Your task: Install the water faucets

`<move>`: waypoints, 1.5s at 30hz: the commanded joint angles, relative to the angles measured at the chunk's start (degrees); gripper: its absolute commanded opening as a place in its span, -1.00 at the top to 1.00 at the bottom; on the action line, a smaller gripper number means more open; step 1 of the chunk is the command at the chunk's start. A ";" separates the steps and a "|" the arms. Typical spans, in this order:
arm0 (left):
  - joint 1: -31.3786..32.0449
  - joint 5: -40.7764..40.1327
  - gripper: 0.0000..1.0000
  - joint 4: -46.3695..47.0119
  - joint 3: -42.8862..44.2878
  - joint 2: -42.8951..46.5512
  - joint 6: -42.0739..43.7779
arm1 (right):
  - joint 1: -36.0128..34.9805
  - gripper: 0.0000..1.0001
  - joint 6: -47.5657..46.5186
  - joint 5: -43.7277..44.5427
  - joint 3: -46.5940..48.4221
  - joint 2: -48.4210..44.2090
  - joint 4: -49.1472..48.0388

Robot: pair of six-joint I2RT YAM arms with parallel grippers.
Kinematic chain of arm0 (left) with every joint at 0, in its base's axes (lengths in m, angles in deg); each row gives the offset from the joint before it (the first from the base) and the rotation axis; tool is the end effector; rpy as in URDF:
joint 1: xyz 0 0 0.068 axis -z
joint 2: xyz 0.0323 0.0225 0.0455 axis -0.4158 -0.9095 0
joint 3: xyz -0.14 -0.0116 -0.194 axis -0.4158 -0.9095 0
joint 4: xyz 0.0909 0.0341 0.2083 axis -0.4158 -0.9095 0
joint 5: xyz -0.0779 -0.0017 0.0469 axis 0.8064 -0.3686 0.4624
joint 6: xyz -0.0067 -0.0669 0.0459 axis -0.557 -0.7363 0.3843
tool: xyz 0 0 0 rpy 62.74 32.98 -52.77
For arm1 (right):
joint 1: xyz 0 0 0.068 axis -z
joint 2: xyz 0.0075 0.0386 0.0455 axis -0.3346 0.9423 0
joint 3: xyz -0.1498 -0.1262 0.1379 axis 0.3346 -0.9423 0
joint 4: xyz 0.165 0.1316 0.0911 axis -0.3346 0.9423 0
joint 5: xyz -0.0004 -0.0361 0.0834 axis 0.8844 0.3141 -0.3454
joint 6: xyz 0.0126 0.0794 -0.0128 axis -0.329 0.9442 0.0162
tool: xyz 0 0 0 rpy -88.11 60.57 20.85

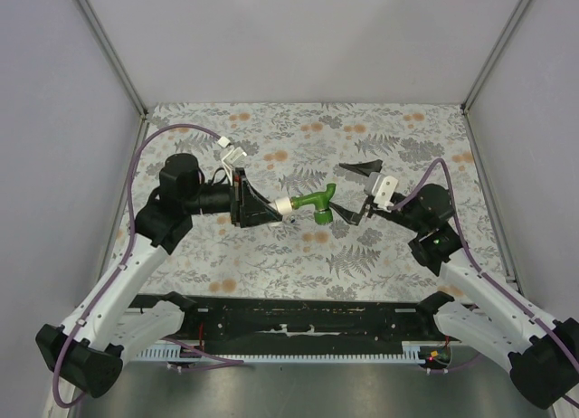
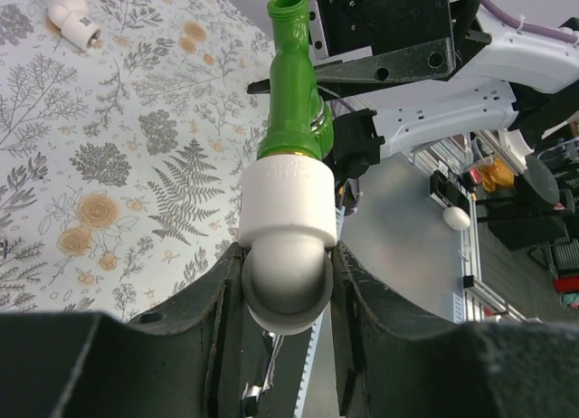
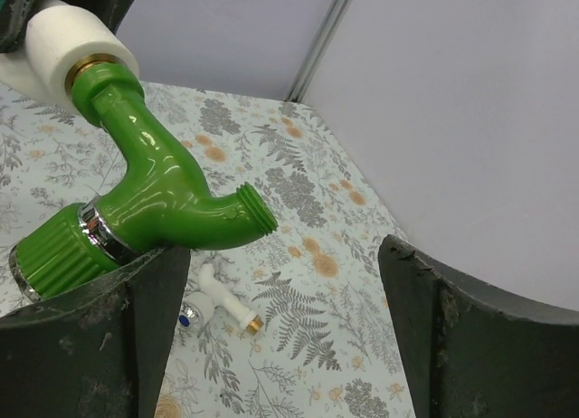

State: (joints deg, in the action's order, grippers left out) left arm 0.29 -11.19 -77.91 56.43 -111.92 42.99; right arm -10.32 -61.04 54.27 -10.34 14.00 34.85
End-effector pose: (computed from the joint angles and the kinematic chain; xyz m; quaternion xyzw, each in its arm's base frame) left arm 0.1652 -0.1388 0.3293 0.2799 0.7097 -0.5454 0.3472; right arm 0.1747 0.1467 0.3167 -0.4679 0.4533 0.2490 0.7167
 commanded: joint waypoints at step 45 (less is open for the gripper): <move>0.10 -14.79 0.96 -8.59 -1.27 6.81 33.06 | -1.77 0.61 46.86 -15.09 13.42 10.06 12.12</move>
State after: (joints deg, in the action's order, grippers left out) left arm 0.32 -16.46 -91.64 58.44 -108.65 68.93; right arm -11.15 -28.69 41.35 -0.29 23.77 50.41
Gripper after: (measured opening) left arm 0.415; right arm 0.143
